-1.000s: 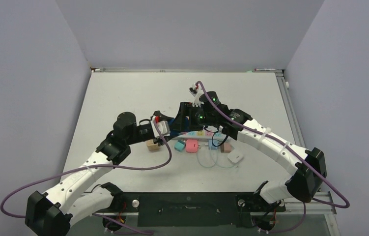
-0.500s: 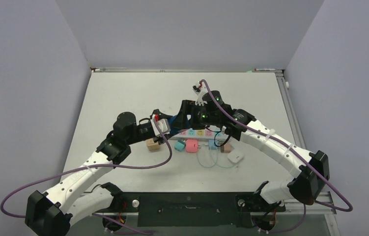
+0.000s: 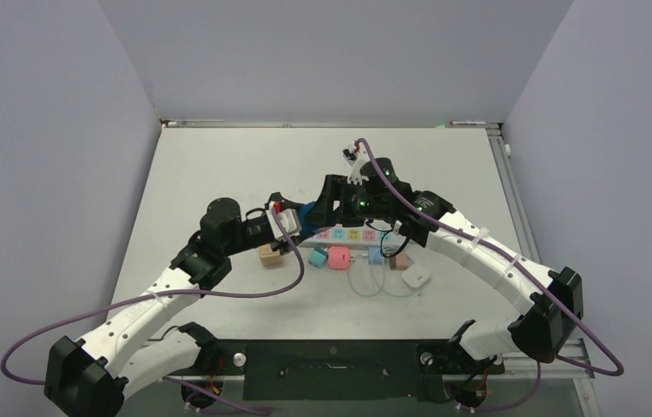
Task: Insert the plug
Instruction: Pick up the plug from the center of the board, then insert the plug into the socket.
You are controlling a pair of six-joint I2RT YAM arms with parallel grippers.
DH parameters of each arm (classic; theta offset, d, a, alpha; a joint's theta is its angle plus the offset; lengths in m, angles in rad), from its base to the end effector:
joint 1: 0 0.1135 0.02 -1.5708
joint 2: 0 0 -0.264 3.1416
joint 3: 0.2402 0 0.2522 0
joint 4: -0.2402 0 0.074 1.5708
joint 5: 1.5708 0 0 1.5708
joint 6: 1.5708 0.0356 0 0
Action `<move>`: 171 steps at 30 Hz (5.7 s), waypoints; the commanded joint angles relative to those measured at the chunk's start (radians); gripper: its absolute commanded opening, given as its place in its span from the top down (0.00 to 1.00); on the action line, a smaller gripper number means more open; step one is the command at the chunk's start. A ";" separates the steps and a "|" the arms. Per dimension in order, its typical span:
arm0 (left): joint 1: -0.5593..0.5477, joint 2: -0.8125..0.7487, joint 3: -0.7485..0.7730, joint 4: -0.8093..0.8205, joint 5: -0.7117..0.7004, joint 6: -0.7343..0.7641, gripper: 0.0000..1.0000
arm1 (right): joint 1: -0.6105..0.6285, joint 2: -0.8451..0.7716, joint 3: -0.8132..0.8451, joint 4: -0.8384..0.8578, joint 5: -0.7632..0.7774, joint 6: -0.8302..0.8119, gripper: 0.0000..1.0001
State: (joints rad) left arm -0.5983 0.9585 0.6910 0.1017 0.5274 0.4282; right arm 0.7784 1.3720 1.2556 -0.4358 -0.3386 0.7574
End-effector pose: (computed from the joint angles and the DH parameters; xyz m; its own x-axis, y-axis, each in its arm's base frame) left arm 0.1747 -0.1408 0.3054 0.2484 0.2650 -0.9317 0.8725 0.3566 0.3340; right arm 0.2122 0.2259 0.3470 -0.8647 0.0574 -0.4989 -0.3709 0.5968 0.7115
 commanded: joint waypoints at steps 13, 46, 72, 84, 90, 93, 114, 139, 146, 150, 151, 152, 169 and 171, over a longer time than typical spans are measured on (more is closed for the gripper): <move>0.070 0.217 0.183 -0.278 0.024 -0.065 0.04 | -0.213 -0.067 0.052 -0.433 0.311 -0.115 0.92; 0.217 0.889 0.586 -0.352 -0.048 0.098 0.49 | -0.392 0.159 0.096 -0.513 0.277 -0.186 0.95; 0.221 0.887 0.620 -0.449 0.008 0.110 0.63 | -0.279 0.239 0.077 -0.426 0.474 -0.119 0.95; 0.219 0.863 0.628 -0.482 -0.003 0.104 0.62 | -0.277 0.265 0.080 -0.409 0.490 -0.137 0.95; 0.218 0.848 0.618 -0.469 -0.015 0.091 0.62 | -0.272 0.266 0.063 -0.404 0.493 -0.134 0.95; 0.214 0.837 0.609 -0.460 -0.017 0.086 0.62 | -0.266 0.263 0.054 -0.403 0.494 -0.129 0.95; 0.197 0.772 0.557 -0.425 -0.011 0.065 0.63 | -0.258 0.265 0.026 -0.392 0.502 -0.116 0.95; 0.176 0.724 0.509 -0.417 -0.018 0.093 0.63 | -0.192 0.237 0.019 -0.449 0.638 0.032 0.95; 0.176 0.724 0.516 -0.425 -0.027 0.102 0.63 | -0.199 0.255 0.038 -0.445 0.624 0.032 0.95; 0.177 0.728 0.516 -0.425 -0.028 0.107 0.63 | -0.199 0.237 0.007 -0.426 0.614 0.061 0.95; 0.176 0.730 0.517 -0.427 -0.030 0.107 0.63 | -0.197 0.235 0.001 -0.421 0.611 0.066 0.95; 0.176 0.731 0.518 -0.428 -0.031 0.109 0.63 | -0.196 0.233 -0.004 -0.417 0.608 0.072 0.95; 0.184 0.750 0.538 -0.458 -0.045 0.125 0.63 | -0.197 0.244 -0.020 -0.406 0.603 0.074 0.95; 0.185 0.750 0.540 -0.463 -0.046 0.128 0.64 | -0.198 0.245 -0.033 -0.396 0.601 0.076 0.95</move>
State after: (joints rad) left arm -0.4179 1.7298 1.1999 -0.3515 0.4782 0.5381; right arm 0.5823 1.6341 1.2453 -0.8455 0.2543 0.8223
